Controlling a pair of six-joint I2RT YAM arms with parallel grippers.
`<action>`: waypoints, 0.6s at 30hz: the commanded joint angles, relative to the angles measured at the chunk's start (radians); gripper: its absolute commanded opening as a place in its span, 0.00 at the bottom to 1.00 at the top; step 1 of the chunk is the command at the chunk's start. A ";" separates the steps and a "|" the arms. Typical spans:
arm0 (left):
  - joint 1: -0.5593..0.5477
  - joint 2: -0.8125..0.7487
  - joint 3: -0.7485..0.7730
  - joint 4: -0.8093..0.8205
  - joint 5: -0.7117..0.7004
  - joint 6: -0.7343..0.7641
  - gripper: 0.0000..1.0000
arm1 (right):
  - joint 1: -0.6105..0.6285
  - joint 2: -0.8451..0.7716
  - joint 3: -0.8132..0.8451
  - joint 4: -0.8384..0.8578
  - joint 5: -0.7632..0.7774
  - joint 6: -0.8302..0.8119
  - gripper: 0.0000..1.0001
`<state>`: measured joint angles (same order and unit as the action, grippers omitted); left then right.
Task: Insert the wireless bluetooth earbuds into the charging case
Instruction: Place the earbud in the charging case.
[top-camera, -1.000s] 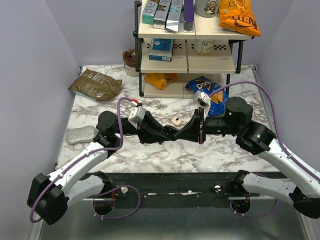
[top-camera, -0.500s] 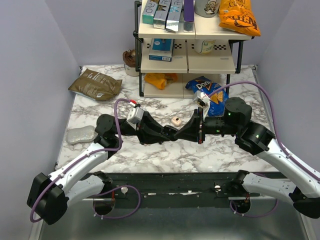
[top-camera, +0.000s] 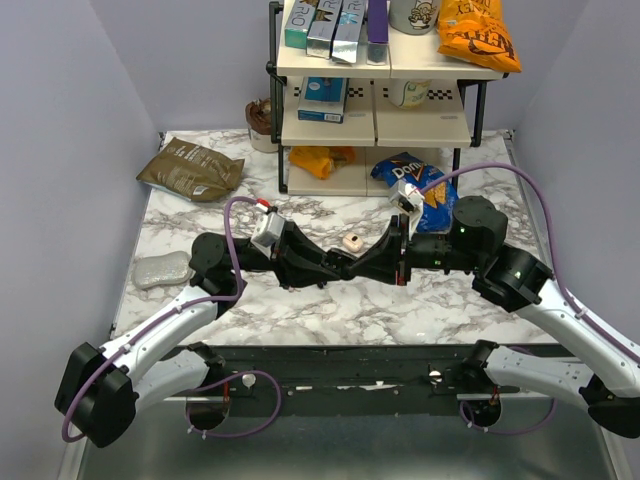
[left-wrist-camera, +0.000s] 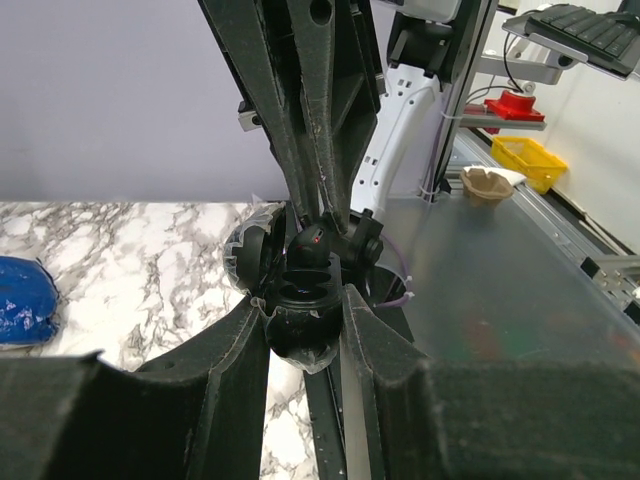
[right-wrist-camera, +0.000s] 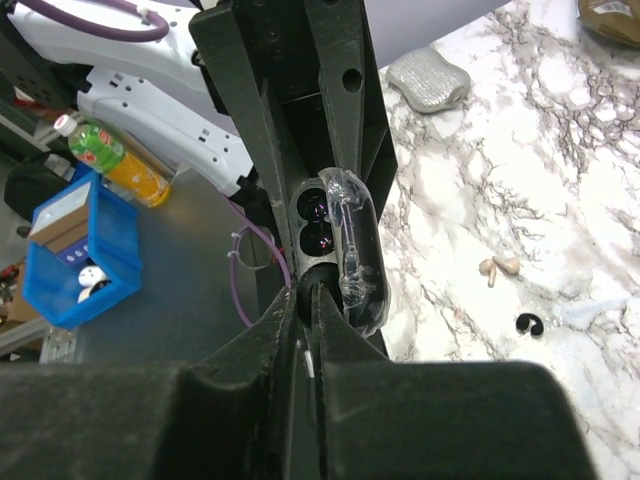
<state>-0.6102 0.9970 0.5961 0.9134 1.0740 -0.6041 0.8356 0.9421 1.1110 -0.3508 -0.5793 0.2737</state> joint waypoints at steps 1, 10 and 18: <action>-0.003 -0.006 -0.007 0.087 -0.020 0.000 0.00 | -0.007 -0.009 -0.002 -0.033 0.050 -0.004 0.26; -0.002 -0.003 -0.009 0.082 -0.029 0.006 0.00 | -0.007 -0.012 0.004 -0.050 0.071 -0.007 0.52; -0.002 -0.030 -0.009 -0.040 -0.080 0.103 0.00 | -0.007 -0.071 0.061 -0.125 0.122 -0.039 0.59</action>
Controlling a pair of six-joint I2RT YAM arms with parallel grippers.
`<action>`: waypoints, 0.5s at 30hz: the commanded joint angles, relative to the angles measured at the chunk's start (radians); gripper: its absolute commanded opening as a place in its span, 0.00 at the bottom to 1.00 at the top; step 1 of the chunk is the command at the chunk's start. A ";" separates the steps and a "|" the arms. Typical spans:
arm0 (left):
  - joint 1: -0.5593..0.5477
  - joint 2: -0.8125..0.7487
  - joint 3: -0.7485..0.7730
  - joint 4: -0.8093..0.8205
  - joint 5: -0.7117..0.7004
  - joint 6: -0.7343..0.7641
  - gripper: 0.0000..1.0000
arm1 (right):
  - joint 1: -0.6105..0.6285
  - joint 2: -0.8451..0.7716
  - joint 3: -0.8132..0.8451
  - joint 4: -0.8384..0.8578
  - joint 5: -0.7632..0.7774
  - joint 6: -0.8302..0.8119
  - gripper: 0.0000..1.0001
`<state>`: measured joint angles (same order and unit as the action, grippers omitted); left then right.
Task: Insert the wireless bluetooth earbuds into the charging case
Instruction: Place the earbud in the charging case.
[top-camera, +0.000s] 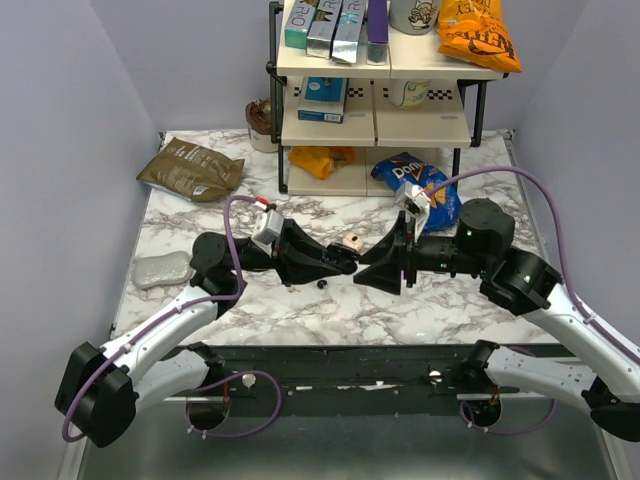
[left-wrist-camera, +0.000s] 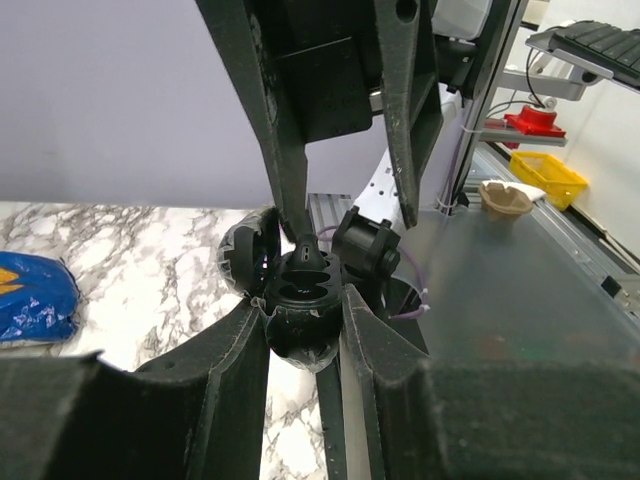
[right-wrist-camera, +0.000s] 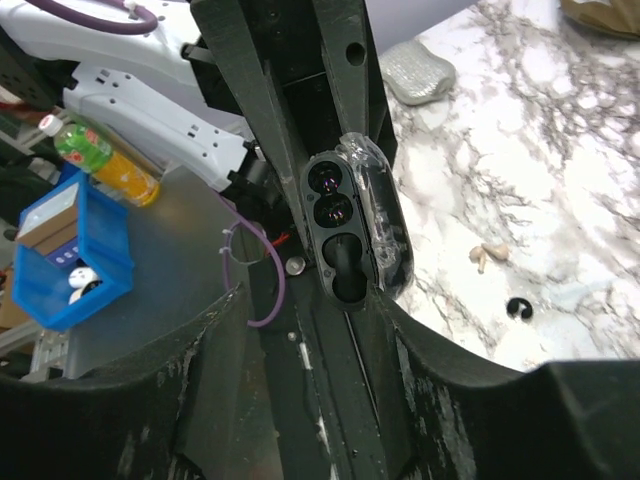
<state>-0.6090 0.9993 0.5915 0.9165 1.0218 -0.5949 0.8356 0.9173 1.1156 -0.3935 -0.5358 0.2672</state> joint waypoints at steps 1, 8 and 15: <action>-0.003 -0.043 -0.002 -0.089 -0.048 0.134 0.00 | -0.006 -0.066 0.058 -0.093 0.103 -0.042 0.59; -0.003 -0.166 -0.082 -0.267 -0.238 0.233 0.00 | -0.015 -0.129 -0.130 -0.085 0.526 -0.045 0.57; -0.006 -0.316 -0.147 -0.418 -0.357 0.247 0.00 | -0.018 0.113 -0.394 0.217 0.527 0.024 0.45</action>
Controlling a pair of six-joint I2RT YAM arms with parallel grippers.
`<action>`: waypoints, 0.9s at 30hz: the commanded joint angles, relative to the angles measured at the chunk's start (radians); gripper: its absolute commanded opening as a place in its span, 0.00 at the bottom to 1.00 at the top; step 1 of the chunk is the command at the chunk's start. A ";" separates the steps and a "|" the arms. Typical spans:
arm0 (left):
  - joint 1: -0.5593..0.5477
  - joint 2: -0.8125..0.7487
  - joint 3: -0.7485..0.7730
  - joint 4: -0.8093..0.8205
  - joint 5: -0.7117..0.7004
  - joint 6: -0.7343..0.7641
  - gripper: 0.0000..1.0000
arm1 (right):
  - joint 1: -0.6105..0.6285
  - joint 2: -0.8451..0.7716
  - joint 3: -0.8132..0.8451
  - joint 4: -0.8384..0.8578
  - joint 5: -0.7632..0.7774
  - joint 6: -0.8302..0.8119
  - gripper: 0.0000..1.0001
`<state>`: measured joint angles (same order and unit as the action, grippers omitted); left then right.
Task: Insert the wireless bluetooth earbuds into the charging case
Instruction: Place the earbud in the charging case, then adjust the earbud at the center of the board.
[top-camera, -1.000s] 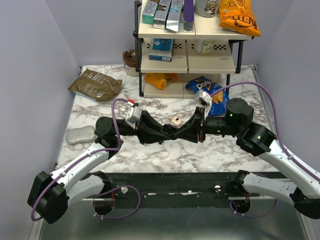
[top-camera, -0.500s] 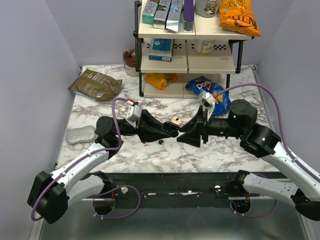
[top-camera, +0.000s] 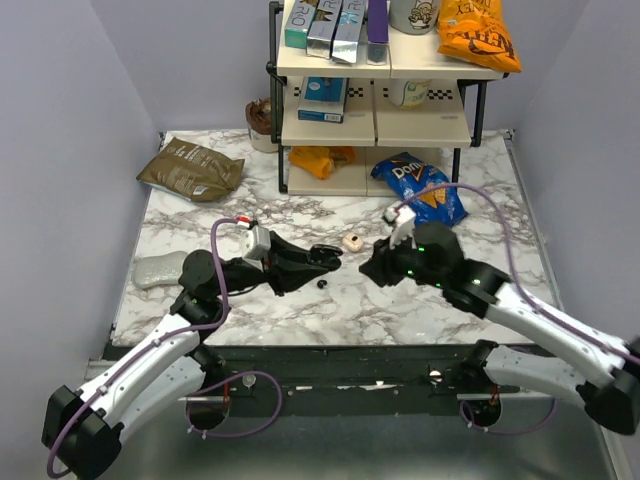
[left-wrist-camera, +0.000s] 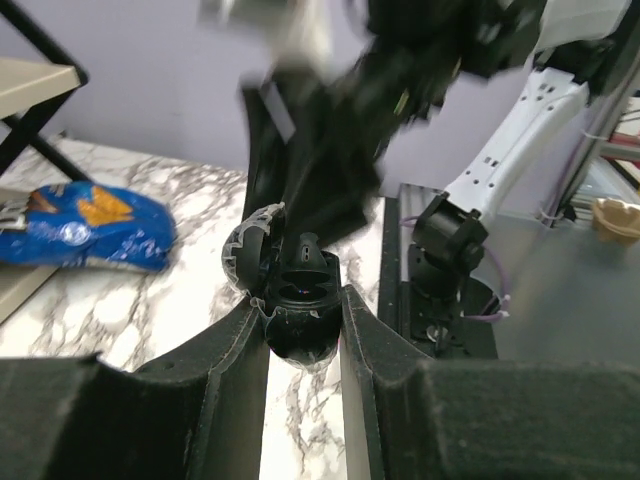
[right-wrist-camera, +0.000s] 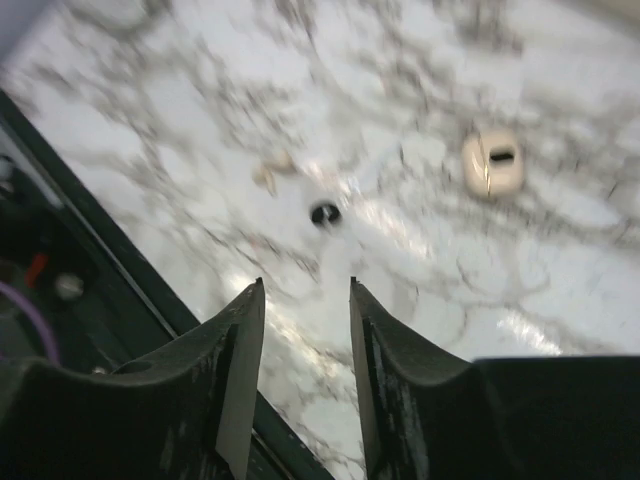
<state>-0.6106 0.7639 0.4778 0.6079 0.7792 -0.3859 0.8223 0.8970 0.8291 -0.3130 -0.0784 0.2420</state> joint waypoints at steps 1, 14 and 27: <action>-0.006 -0.098 -0.042 -0.117 -0.127 0.035 0.00 | -0.005 0.202 -0.116 0.162 0.063 0.057 0.44; -0.009 -0.279 -0.062 -0.275 -0.159 0.058 0.00 | -0.005 0.641 0.077 0.339 -0.182 0.141 0.52; -0.009 -0.281 -0.065 -0.289 -0.138 0.065 0.00 | 0.009 0.804 0.104 0.420 -0.307 0.186 0.53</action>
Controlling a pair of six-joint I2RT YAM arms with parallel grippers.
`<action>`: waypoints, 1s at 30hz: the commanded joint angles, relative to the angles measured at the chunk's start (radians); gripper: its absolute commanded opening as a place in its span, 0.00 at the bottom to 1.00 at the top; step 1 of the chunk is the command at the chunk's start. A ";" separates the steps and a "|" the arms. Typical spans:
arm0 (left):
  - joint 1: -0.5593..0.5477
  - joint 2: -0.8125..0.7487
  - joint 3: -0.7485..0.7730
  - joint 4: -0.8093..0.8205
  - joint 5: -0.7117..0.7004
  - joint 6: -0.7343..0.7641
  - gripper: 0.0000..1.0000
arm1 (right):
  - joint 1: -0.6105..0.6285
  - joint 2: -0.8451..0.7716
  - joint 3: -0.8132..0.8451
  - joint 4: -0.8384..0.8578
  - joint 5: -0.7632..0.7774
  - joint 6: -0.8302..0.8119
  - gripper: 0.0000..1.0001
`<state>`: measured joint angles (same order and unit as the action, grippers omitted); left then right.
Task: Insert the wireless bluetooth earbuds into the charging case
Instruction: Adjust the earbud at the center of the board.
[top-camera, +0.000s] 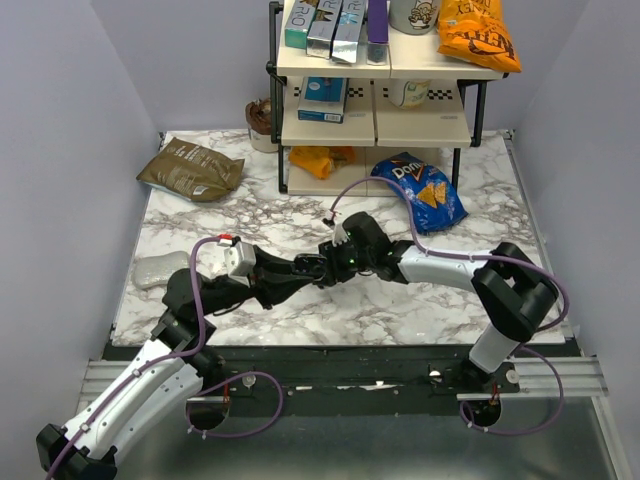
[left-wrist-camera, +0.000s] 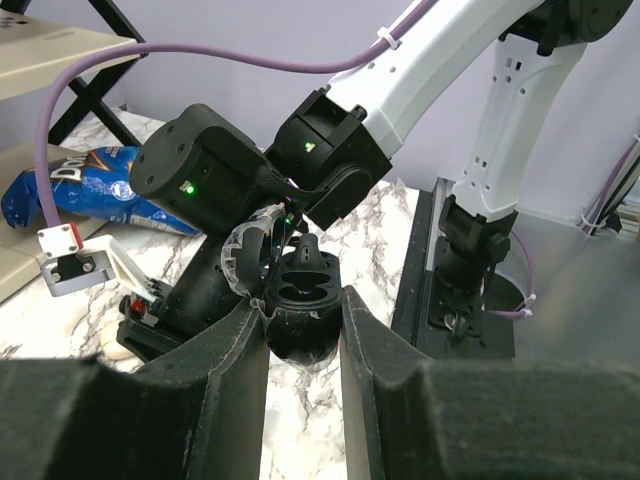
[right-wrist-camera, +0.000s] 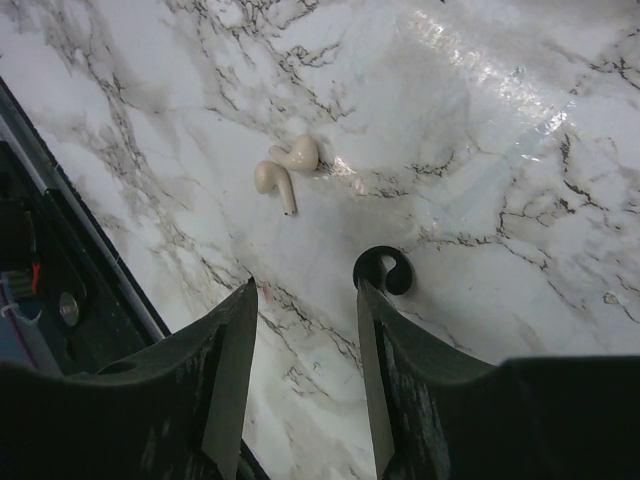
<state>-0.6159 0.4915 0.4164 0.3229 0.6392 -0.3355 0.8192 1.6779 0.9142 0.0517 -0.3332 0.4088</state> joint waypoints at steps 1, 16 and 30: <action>-0.004 -0.008 -0.005 -0.005 0.004 0.015 0.00 | 0.012 0.028 0.018 0.054 -0.052 0.022 0.53; -0.004 -0.025 -0.008 -0.018 -0.006 0.010 0.00 | 0.011 -0.047 -0.153 0.126 0.177 0.107 0.21; -0.004 -0.033 -0.011 -0.031 -0.013 0.010 0.00 | 0.012 0.062 -0.104 0.122 0.203 0.127 0.01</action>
<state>-0.6159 0.4721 0.4164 0.3023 0.6392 -0.3321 0.8253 1.7050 0.7841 0.1455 -0.1654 0.5301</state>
